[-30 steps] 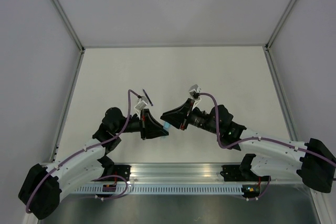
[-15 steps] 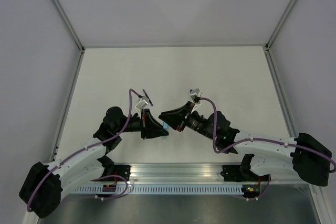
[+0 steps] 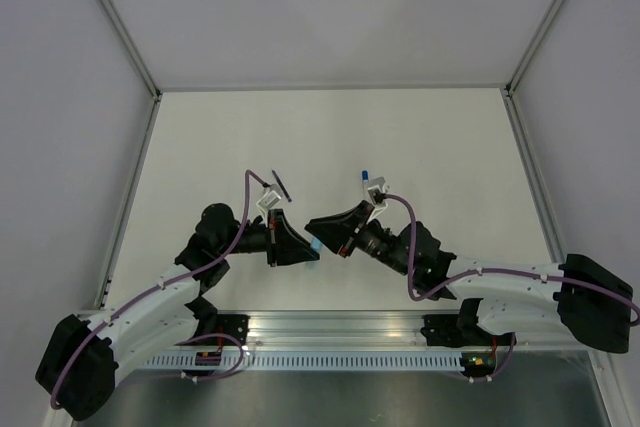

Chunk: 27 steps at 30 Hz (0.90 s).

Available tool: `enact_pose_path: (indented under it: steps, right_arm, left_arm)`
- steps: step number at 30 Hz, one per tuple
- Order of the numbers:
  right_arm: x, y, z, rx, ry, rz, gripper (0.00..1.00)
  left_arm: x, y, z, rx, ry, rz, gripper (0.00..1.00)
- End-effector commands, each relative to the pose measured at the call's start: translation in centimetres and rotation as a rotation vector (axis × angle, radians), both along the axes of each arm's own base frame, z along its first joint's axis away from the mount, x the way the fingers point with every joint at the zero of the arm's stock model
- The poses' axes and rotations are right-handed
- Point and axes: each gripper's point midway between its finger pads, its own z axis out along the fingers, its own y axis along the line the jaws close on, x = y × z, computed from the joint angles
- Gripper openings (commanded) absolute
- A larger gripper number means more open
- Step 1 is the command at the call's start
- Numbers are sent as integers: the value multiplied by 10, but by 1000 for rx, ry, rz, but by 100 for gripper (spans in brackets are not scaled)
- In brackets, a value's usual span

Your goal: Insert the pens into the pen caps

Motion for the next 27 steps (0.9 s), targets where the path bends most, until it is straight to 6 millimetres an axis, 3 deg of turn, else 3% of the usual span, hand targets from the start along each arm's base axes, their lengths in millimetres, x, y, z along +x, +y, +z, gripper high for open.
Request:
enact_pose_path:
  steps: [1,7,11,14,15,16,17,18,20,22,24,27]
  right_arm:
    - [-91,12,-90,-266,131,360,0]
    - [-102,15,-101,-265,138,371,0]
    - [-92,11,-96,-261,118,313,0]
    - [-77,9,-69,-242,77,232,7]
    - [-63,10,-43,-207,54,171,11]
    - [-59,8,-43,-241,48,150,15]
    - [-53,11,-21,-210,30,135,16]
    - [-44,10,-12,-201,24,113,18]
    - [-37,12,-2,-214,12,98,24]
    - [-25,16,23,-193,-15,67,33]
    - [-18,19,29,-193,-25,52,34]
    - [-9,21,45,-183,-43,25,50]
  left_arm:
    - [86,20,73,-172,-174,419,2]
    - [88,22,72,-153,-183,434,2]
    - [74,18,74,-157,-200,361,2]
    - [60,12,69,-155,-192,268,2]
    - [54,12,70,-168,-178,249,2]
    - [48,11,70,-173,-185,220,2]
    - [43,9,68,-169,-189,203,2]
    - [41,9,68,-164,-195,195,2]
    - [33,11,69,-164,-209,177,2]
    - [30,12,69,-159,-225,175,2]
    - [29,13,70,-160,-230,175,2]
    - [29,13,70,-160,-229,177,2]
